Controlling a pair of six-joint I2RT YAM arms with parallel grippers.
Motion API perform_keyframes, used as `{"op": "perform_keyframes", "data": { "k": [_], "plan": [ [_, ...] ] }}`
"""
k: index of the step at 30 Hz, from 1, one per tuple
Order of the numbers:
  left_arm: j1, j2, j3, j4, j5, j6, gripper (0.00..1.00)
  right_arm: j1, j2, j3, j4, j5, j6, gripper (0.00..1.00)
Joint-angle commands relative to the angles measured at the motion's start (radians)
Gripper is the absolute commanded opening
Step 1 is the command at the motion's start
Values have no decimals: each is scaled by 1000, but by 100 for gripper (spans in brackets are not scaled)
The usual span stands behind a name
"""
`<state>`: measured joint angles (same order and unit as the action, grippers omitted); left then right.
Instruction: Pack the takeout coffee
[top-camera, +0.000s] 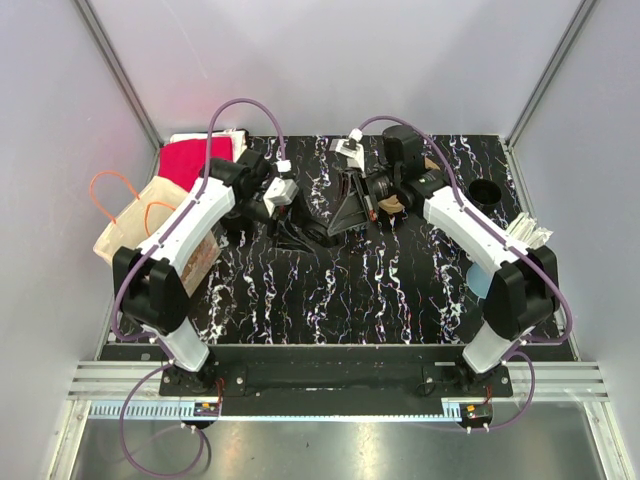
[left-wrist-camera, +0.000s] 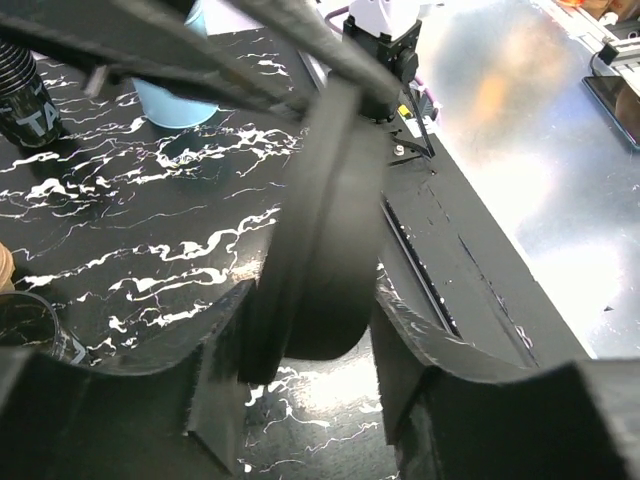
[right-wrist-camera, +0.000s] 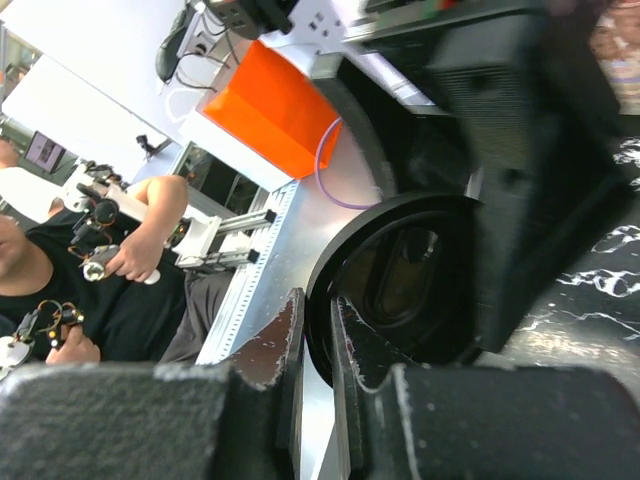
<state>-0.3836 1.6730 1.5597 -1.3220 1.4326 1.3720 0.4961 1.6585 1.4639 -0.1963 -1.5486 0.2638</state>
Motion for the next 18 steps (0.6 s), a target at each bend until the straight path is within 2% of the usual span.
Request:
{"op": "perform_keyframes", "data": {
  "k": [1, 4, 8, 9, 12, 16, 17, 18],
  "plan": [
    [-24, -73, -3, -95, 253, 32, 48, -27, 30, 0, 67, -142, 8, 17],
    [-28, -75, -4, -95, 253, 30, 48, -30, 44, -4, 96, -142, 31, 18],
    [-31, -79, -6, -95, 253, 27, 34, -40, 57, -20, 187, -142, 112, 19],
    [-31, -79, -4, -97, 253, 21, 29, -45, 55, -25, 239, -142, 144, 19],
    [-32, -79, -10, -97, 253, 18, 21, -65, 47, -49, 459, -139, 284, 19],
    [-32, -76, -13, -98, 253, 18, 17, -79, 46, -74, 661, -125, 477, 19],
    [-32, -73, -13, -97, 253, 18, 16, -79, 52, -94, 728, -123, 532, 23],
    [-32, -72, -13, -98, 253, 16, 14, -77, 56, -106, 929, -119, 698, 30]
  ]
}}
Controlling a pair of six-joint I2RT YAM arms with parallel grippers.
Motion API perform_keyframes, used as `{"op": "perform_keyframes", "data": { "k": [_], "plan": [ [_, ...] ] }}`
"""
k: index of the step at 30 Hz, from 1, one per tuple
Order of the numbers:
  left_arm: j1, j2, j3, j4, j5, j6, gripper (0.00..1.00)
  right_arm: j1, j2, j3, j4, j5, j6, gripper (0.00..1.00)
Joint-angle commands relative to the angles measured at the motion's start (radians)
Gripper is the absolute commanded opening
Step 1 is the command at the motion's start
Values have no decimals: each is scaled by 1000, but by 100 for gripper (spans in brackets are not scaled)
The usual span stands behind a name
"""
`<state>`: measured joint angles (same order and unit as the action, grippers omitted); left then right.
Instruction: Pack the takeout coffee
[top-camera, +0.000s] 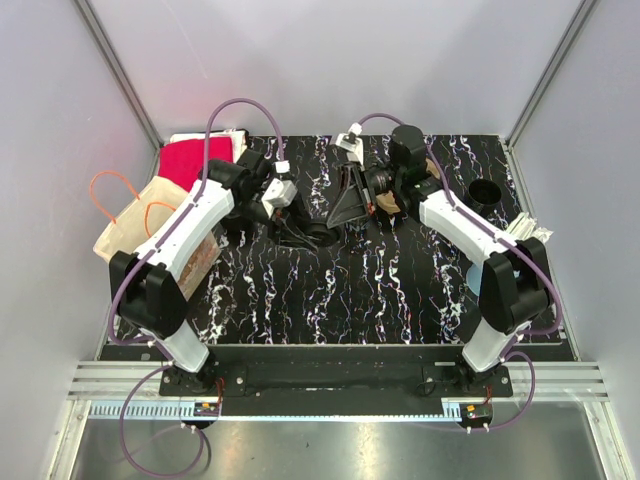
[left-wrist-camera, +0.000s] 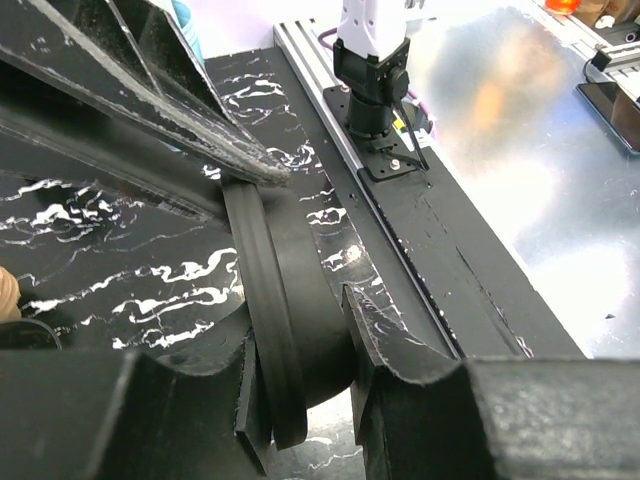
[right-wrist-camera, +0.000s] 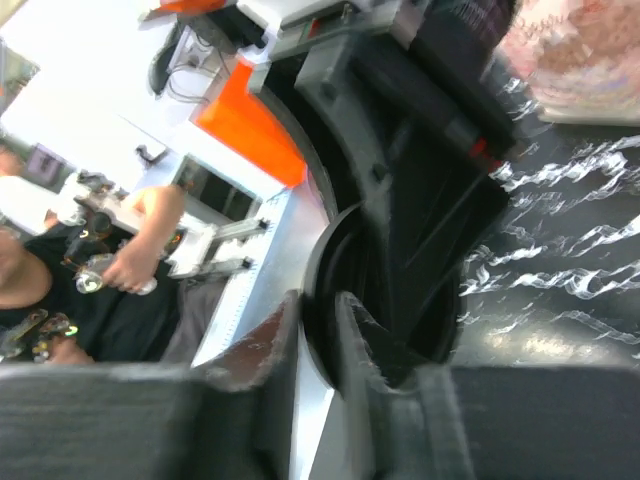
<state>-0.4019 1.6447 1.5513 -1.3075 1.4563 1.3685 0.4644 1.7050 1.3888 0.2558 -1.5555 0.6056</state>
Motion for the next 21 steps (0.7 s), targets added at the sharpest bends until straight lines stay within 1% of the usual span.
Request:
{"op": "perform_keyframes", "data": {
  "k": [1, 2, 3, 4, 6, 9, 10, 11, 12, 14, 17, 21],
  "plan": [
    [-14, -39, 3, -114, 230, 20, 13, -49, 30, -51, 622, -109, 473, 38],
    [-14, -34, 6, -118, 230, 17, 12, -55, 45, -54, 792, -106, 608, 54],
    [-11, -31, 12, -128, 230, 17, 9, -61, 67, -48, 1173, -103, 916, 61],
    [-9, -20, 27, -137, 230, 17, 9, -64, 112, -6, 1317, -110, 1038, 65],
    [-2, -8, 44, -154, 231, 17, 8, -88, 131, 16, 1318, -130, 1079, 69],
    [12, 3, 62, -174, 231, 20, 7, -125, 114, -20, 1306, -109, 1024, 75],
    [17, 12, 75, -179, 231, 21, 7, -127, 117, -16, 1306, -113, 1027, 79],
    [23, 15, 84, -188, 231, 24, 7, -135, 113, -19, 1306, -109, 1017, 80],
    [26, 21, 105, -218, 231, 30, 6, -142, 107, -27, 1304, -103, 1005, 82],
    [35, 32, 127, -240, 231, 34, 4, -151, 78, -42, 1294, -95, 979, 82],
    [43, 23, 159, -242, 231, 1, 3, -174, 47, -20, 1289, -87, 1005, 81],
    [44, 1, 179, -242, 227, -12, 4, -201, 24, 33, 1287, -106, 1056, 81]
  ]
}}
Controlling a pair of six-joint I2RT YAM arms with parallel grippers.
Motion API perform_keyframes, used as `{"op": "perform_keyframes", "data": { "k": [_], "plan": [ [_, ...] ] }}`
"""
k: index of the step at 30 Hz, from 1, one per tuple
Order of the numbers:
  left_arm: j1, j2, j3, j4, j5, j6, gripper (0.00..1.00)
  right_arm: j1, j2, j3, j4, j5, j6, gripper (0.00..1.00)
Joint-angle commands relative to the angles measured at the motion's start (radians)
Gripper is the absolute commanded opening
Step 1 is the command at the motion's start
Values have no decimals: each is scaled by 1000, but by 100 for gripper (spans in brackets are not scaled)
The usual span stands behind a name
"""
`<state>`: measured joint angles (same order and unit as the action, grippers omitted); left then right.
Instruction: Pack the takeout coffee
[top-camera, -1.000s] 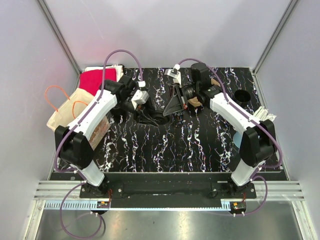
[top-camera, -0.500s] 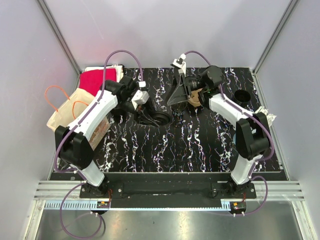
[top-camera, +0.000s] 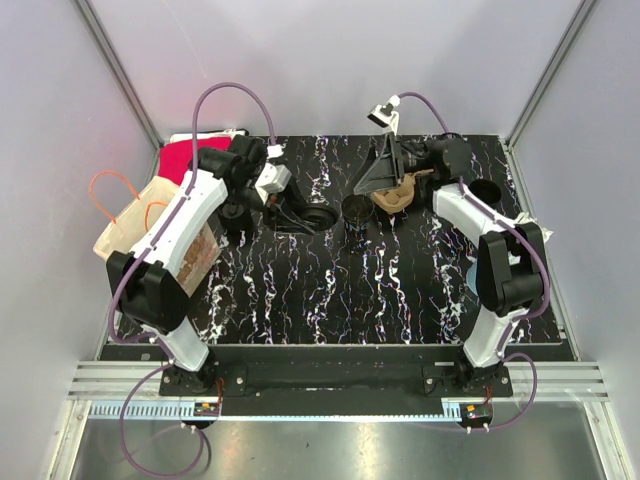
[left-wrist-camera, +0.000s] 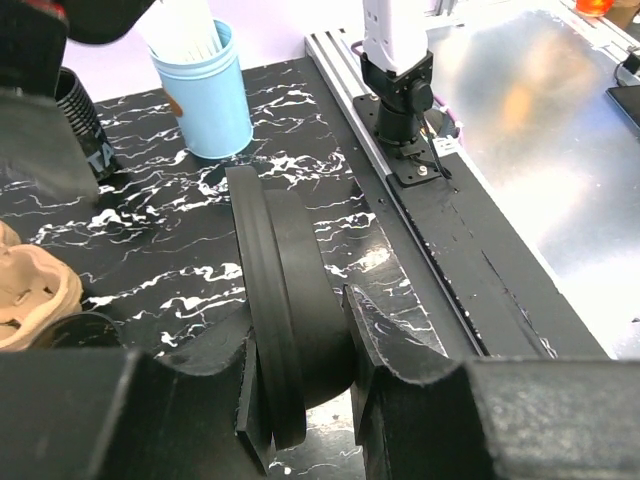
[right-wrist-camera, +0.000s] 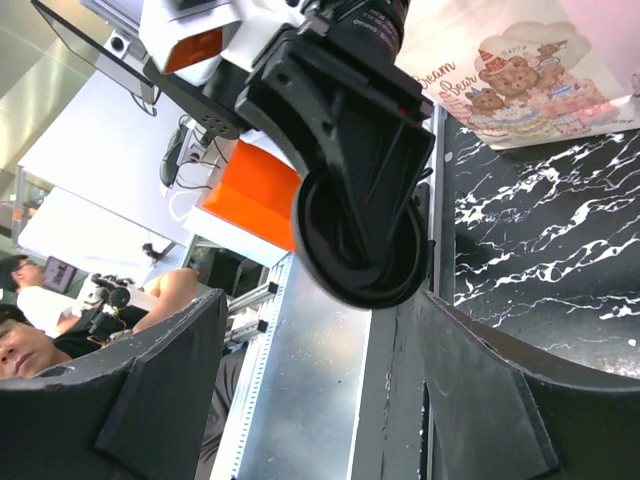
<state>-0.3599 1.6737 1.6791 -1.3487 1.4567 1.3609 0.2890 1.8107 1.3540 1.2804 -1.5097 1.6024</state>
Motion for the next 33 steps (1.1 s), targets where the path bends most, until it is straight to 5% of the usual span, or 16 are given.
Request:
{"op": "perform_keyframes", "data": {
  "k": [1, 13, 21, 26, 29, 30, 33],
  "plan": [
    [-1, -28, 54, -201, 226, -17, 4, -27, -86, 77, 263, -153, 80, 81],
    [-60, -37, 73, -198, 183, -29, 8, -34, 16, 487, 261, -188, 517, 86],
    [-74, -120, 1, -57, 172, -150, 7, -39, -131, 444, 258, -150, 326, 100],
    [-73, -131, -16, -35, 177, -157, 7, -56, -289, 409, 243, -52, 233, 100],
    [-73, -132, -22, -35, 180, -149, 7, -134, -445, 279, -188, 93, -185, 100],
    [-73, -135, -22, -35, 182, -145, 7, -151, -471, 278, -574, 168, -474, 100],
    [-73, -135, -30, -35, 189, -140, 7, -206, -473, 278, -863, 289, -630, 100]
  ]
}}
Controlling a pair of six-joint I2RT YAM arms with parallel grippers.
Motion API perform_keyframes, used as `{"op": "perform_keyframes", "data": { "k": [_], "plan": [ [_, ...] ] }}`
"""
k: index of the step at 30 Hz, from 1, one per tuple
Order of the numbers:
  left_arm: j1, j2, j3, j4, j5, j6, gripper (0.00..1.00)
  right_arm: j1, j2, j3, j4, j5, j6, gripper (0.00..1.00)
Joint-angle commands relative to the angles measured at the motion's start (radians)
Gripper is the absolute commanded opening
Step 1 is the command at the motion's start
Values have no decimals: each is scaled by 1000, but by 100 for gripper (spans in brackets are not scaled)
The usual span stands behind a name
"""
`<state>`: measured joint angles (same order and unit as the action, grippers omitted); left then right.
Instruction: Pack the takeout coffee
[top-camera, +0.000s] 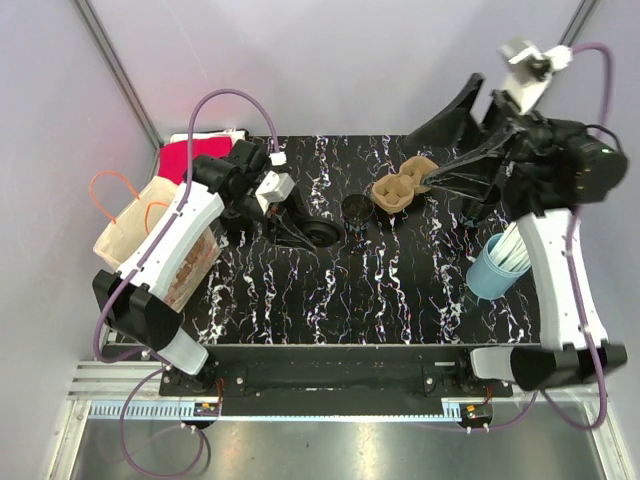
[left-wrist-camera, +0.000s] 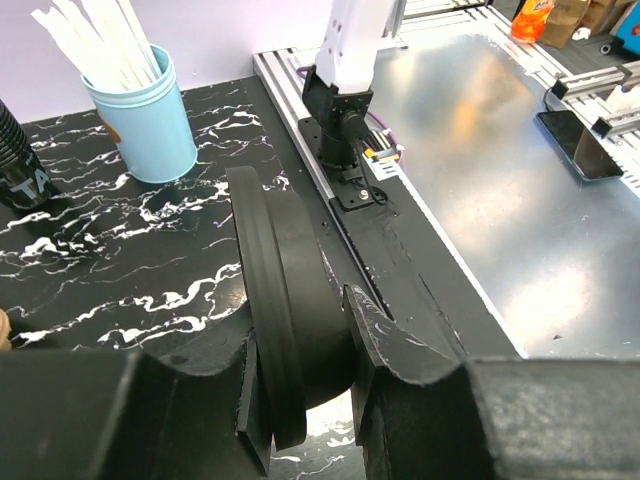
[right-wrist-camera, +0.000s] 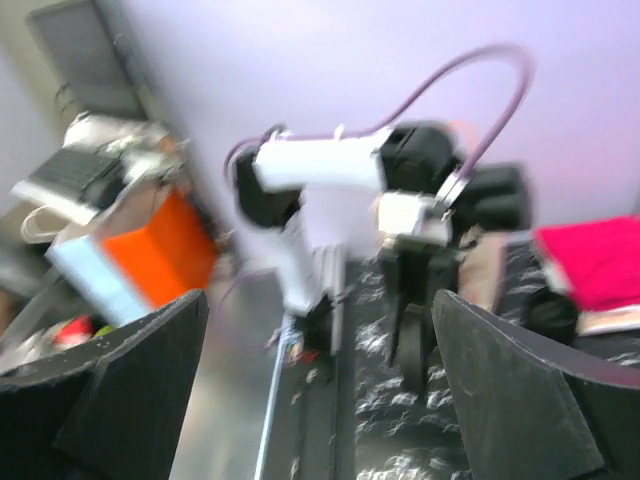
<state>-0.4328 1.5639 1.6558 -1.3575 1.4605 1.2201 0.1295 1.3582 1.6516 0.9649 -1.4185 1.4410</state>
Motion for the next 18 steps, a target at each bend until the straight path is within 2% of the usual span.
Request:
{"op": "perform_keyframes", "data": {
  "k": [1, 2, 3, 5, 7, 8, 12, 17, 18],
  "plan": [
    [2, -21, -1, -26, 187, -1, 7, -50, -18, 23, -727, 252, -590, 100],
    [0, -19, 2, -28, 184, 1, 6, -42, -13, 46, -1045, 320, -729, 100],
    [0, -16, 12, -26, 182, -1, 6, -34, -13, 50, -1115, 434, -919, 100],
    [2, -4, 19, -28, 179, -8, 5, -33, -14, -1, -1198, 515, -1078, 100],
    [2, 7, 25, -29, 178, -7, 5, -33, -19, -112, -1198, 533, -1157, 100],
    [5, 11, 28, -29, 176, -10, 4, -33, -22, -157, -1172, 505, -1224, 100],
    [9, 30, 41, -41, 182, -7, 4, -10, -42, -392, -1017, 322, -1314, 98],
    [9, 33, 47, -46, 187, -2, 4, 142, -122, -567, -993, 340, -1531, 96],
    [9, 33, 48, -46, 187, -1, 4, 175, -125, -576, -985, 343, -1532, 95]
  ]
}}
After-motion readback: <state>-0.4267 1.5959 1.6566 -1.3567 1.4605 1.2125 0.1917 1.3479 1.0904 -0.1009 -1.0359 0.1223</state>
